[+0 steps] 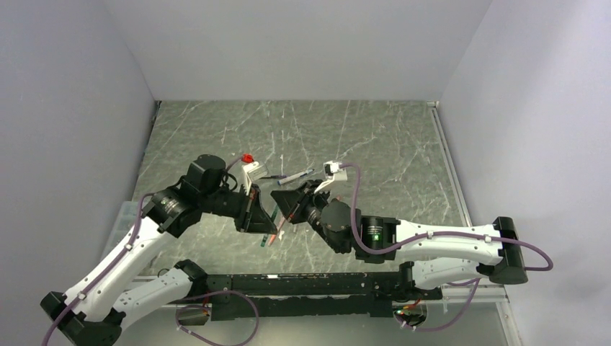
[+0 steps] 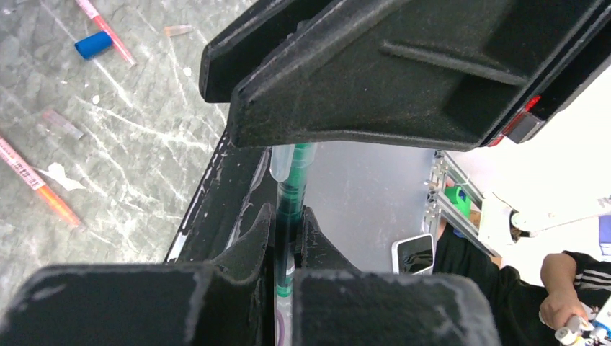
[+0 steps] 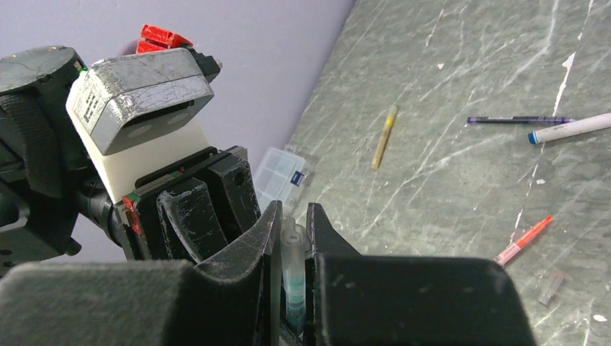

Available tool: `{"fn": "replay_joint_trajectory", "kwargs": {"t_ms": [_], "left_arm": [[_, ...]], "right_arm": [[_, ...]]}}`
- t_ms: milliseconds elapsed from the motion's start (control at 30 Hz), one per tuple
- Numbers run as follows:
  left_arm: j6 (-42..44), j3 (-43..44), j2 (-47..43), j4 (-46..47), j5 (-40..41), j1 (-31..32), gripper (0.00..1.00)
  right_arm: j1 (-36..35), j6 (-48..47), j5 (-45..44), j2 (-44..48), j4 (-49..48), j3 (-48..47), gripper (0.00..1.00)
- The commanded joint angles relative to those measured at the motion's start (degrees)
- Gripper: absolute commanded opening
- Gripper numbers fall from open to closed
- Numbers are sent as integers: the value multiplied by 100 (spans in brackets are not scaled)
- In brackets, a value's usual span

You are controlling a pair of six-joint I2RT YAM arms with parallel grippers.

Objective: Insert the pens into the pen caps
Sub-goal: Press the pen cap onto the pen.

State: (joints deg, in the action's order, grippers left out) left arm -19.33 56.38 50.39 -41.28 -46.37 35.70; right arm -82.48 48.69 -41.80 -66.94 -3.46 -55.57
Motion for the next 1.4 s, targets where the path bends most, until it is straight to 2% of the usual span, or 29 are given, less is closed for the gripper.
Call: {"fn": "replay_joint_trajectory", "kwargs": {"t_ms": [0, 300, 467, 533, 733, 867, 1100, 1367], "left_arm": [[-367, 888, 205, 3610, 602, -490, 0], [-428, 377, -222, 3176, 327, -494, 0], [-420, 197, -517, 2940, 274, -489, 0], [-422, 139, -585, 2900, 216, -485, 0], [-357, -24, -695, 2717, 134, -500, 0], [-317, -107, -689, 2623, 172, -487, 0], [-147, -51, -610, 2057, 780, -488, 0], [-55, 389, 29, 702, 2824, -496, 0]], "right_arm": [[-852, 330, 2326, -298, 989, 415, 0], [-735, 161, 1543, 23, 1768, -8, 0], [-644, -47, 1377, 101, 1854, -234, 13], [-617, -92, 1298, 86, 1922, -350, 23], [-532, -277, 816, 181, 2130, -730, 63], [-388, -523, 542, 385, 2144, -999, 76], [-233, -906, 168, 648, 2378, -1319, 80], [315, -751, 90, 980, 3102, -1245, 80]]}}
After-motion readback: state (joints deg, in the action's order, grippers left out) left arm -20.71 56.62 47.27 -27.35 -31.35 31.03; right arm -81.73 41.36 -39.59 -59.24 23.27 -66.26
